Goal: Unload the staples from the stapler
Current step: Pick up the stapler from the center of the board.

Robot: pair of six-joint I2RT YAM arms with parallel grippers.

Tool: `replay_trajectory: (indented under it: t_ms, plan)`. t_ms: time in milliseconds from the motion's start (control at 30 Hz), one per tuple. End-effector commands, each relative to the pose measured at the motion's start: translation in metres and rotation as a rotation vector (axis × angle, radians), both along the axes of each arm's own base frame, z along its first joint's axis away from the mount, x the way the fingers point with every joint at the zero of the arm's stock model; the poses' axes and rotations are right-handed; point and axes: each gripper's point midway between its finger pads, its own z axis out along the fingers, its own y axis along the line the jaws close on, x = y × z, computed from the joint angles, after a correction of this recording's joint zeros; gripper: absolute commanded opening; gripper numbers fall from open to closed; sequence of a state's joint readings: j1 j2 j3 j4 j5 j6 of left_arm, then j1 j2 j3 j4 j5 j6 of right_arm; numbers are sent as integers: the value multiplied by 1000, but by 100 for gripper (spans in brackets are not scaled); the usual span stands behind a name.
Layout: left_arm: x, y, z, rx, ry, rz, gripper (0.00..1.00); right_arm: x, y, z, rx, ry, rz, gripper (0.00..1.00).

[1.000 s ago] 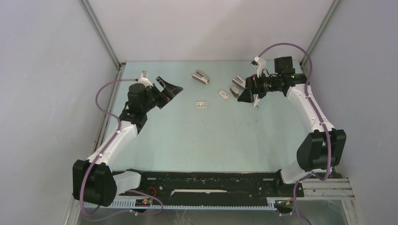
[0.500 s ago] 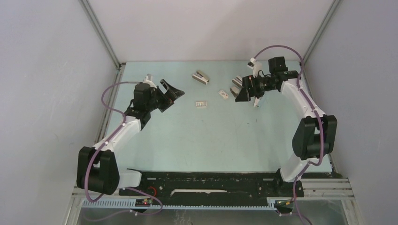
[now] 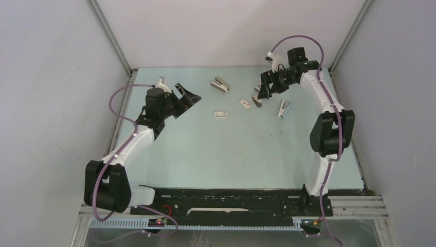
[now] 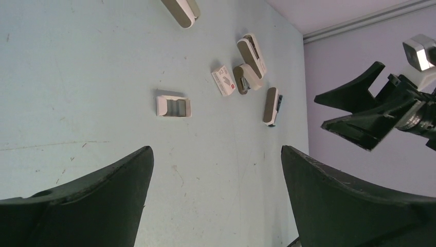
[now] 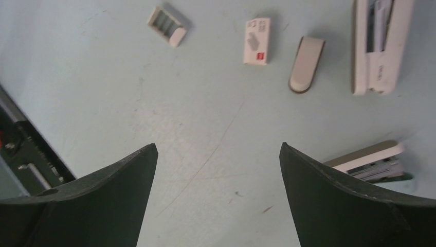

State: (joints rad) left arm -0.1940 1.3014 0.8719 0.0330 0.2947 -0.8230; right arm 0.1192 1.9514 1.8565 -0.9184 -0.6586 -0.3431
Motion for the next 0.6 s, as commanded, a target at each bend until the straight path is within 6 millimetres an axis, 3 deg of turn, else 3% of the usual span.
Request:
replay_trajectory:
  t_ms: [0, 133, 333, 567]
  plan:
    - [14, 6, 52, 17, -177, 22, 100, 19, -1, -6, -135, -49, -1, 98]
    - [15, 12, 61, 23, -220, 46, 100, 41, 4, -21, -214, -73, -35, 95]
    - [19, 18, 65, 16, -236, 73, 100, 78, 7, -44, -284, -92, -130, 76]
    - [26, 18, 64, 9, -224, 73, 100, 99, 15, -76, -349, -95, -144, 67]
